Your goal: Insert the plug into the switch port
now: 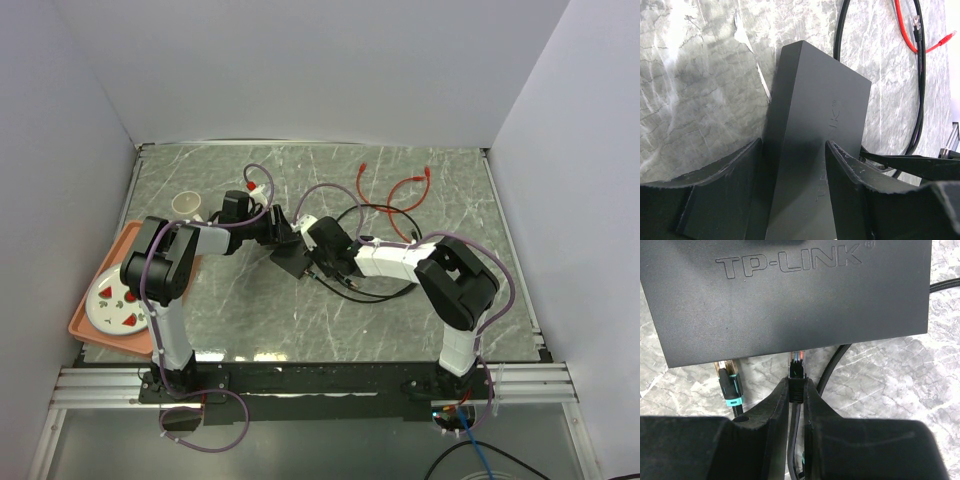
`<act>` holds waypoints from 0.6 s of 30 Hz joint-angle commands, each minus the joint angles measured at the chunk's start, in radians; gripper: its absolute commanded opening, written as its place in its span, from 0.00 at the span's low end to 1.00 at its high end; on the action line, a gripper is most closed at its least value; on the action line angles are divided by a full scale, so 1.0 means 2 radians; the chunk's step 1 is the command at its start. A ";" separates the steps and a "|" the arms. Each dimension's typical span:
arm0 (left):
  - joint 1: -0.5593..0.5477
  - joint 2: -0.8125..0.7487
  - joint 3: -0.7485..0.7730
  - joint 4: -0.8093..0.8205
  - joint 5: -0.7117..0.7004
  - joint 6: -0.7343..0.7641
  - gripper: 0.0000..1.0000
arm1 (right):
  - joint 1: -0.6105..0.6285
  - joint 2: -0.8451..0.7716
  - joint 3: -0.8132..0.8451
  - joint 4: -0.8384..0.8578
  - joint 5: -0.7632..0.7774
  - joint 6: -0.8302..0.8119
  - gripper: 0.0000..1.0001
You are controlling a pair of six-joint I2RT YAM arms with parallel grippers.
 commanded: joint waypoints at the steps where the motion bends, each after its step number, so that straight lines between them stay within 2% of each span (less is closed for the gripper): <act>1: -0.010 0.032 -0.011 -0.064 0.010 0.005 0.61 | 0.008 -0.023 0.029 0.036 -0.004 0.004 0.00; 18: -0.010 0.032 -0.013 -0.065 0.013 0.007 0.60 | 0.017 -0.002 0.047 0.032 0.006 0.002 0.00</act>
